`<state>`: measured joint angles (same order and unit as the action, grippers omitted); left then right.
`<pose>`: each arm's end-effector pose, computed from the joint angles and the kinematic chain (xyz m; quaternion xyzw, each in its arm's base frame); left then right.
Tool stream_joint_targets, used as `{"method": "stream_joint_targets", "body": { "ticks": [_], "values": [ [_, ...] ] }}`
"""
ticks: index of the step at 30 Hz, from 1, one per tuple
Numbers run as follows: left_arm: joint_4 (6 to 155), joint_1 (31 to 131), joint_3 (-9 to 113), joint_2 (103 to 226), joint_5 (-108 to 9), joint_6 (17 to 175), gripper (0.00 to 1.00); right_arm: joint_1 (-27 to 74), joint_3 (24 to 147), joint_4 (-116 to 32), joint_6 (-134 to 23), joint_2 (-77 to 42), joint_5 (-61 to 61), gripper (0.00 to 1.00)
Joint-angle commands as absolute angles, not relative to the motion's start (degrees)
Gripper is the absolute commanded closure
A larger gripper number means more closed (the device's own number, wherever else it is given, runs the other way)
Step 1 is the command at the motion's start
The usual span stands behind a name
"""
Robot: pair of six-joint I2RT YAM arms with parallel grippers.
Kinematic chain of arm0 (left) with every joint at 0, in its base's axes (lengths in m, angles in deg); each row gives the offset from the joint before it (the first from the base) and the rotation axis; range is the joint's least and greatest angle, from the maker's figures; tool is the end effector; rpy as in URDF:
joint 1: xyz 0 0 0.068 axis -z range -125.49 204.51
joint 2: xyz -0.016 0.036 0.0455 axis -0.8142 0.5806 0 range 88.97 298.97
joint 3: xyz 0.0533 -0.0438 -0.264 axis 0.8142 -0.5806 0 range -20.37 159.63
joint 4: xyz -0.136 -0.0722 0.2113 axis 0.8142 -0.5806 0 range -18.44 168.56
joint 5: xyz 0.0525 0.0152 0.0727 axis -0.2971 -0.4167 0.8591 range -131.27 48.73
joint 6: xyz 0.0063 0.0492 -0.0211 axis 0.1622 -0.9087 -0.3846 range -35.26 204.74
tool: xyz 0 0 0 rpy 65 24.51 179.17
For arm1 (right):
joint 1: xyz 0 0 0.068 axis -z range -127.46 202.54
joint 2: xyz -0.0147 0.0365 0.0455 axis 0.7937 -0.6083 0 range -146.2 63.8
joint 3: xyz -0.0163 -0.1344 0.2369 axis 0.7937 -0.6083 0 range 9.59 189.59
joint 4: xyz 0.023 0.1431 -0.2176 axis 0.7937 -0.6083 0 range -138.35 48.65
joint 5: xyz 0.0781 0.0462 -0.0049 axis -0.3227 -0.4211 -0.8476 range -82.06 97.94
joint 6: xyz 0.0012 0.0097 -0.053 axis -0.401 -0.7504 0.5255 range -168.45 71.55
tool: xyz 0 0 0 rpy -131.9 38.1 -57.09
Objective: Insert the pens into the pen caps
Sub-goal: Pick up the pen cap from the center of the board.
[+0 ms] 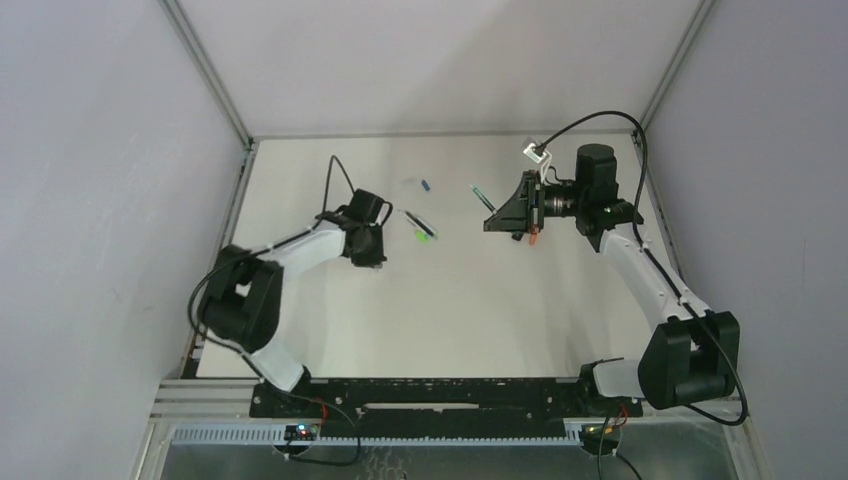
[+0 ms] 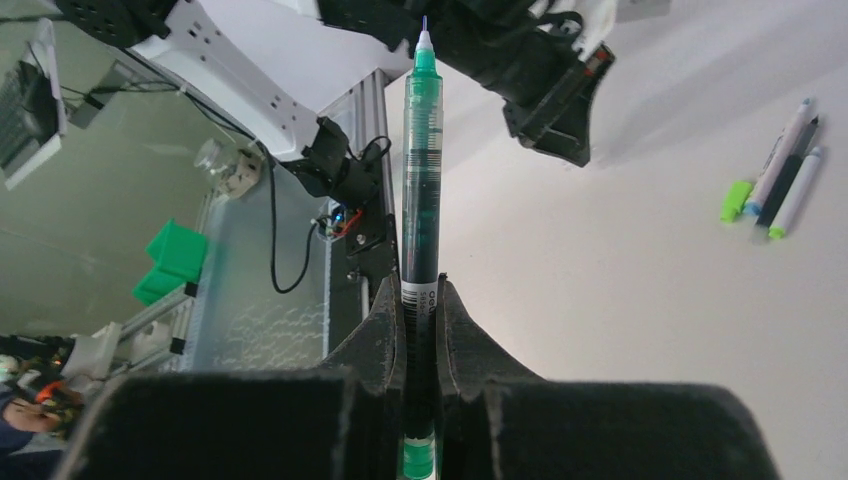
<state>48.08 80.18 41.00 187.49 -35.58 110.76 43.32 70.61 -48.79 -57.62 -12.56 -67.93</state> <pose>0.3010 -0.1408 0.1733 -0.0125 0.9798 -0.0406 0.1956 0.2769 0.0799 0.3312 -0.3406 0.6567 0.5752 0.3491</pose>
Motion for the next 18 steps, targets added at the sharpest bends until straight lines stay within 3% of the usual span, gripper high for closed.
{"method": "stream_joint_targets", "body": {
  "ticks": [1,8,14,18],
  "values": [
    [59.82,80.09,33.74,176.0,-44.79,113.09,1.0,41.17,70.6,-51.46,-51.19,-9.83,-66.63,1.0],
    [77.92,79.76,20.19,165.84,-56.19,121.91,1.0,37.13,70.6,-55.64,-45.56,-10.16,-64.39,1.0],
    [96.15,77.9,10.95,165.32,-62.44,134.1,1.0,31.39,70.63,-57.77,-43.14,-15.62,-59.95,1.0],
    [96.68,77.23,9.38,166.76,-60.58,136.79,1.0,28.5,70.67,-57.75,-43.11,-20.2,-55.92,1.0]
  ]
}}
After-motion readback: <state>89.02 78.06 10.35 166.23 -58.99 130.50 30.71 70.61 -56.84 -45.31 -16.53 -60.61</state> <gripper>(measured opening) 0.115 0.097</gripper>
